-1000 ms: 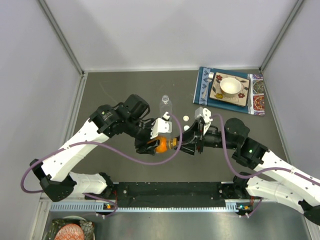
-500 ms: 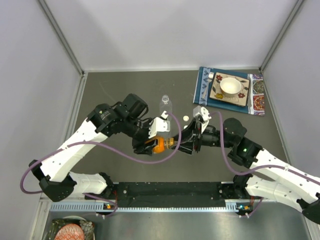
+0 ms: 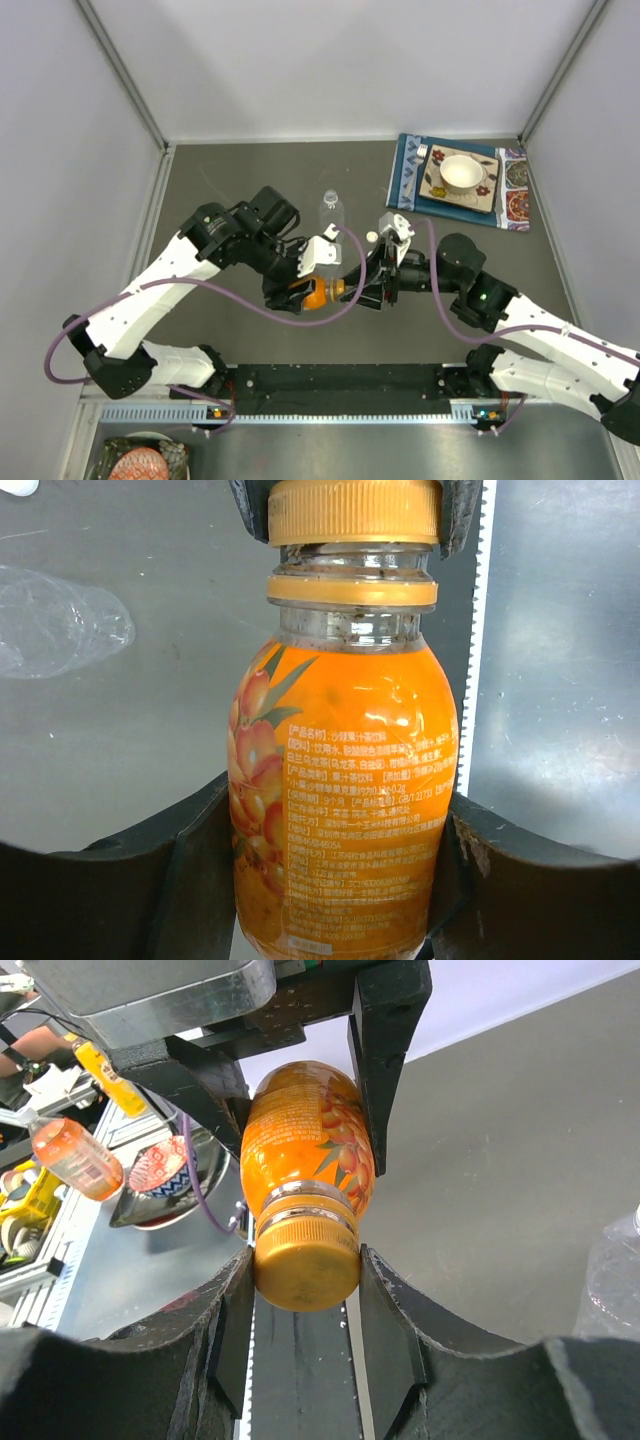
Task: Screw on the bottle caps
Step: Screw the bottle cap onto the plastic bottle.
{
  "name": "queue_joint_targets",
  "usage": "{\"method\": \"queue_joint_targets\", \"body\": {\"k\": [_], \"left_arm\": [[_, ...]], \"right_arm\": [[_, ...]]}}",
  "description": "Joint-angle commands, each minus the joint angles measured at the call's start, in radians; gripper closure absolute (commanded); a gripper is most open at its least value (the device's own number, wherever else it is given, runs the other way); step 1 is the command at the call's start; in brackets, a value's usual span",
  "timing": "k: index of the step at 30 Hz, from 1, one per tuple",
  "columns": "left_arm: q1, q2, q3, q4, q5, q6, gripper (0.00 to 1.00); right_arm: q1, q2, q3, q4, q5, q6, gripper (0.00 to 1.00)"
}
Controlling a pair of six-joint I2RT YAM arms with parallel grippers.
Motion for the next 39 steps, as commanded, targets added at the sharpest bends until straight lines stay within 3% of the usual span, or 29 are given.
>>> {"method": "queue_joint_targets", "body": {"k": [1, 9, 23, 39], "left_arm": [[-0.019, 0.007, 0.071, 0.204, 0.114, -0.001, 0.64], [-0.020, 0.011, 0.114, 0.287, 0.067, -0.087, 0.69], [-0.039, -0.010, 0.068, 0.431, -0.058, -0.053, 0.70], [-0.060, 0.002, 0.076, 0.549, -0.160, -0.092, 0.71]], "right_arm": [[0.006, 0.015, 0.008, 0.067, -0.015, 0.027, 0.67], [0.006, 0.085, 0.000, 0.224, -0.048, 0.124, 0.69], [0.006, 0.127, 0.071, 0.155, -0.084, 0.209, 0.72], [0.006, 0.183, 0.063, 0.362, -0.128, 0.479, 0.76]]}}
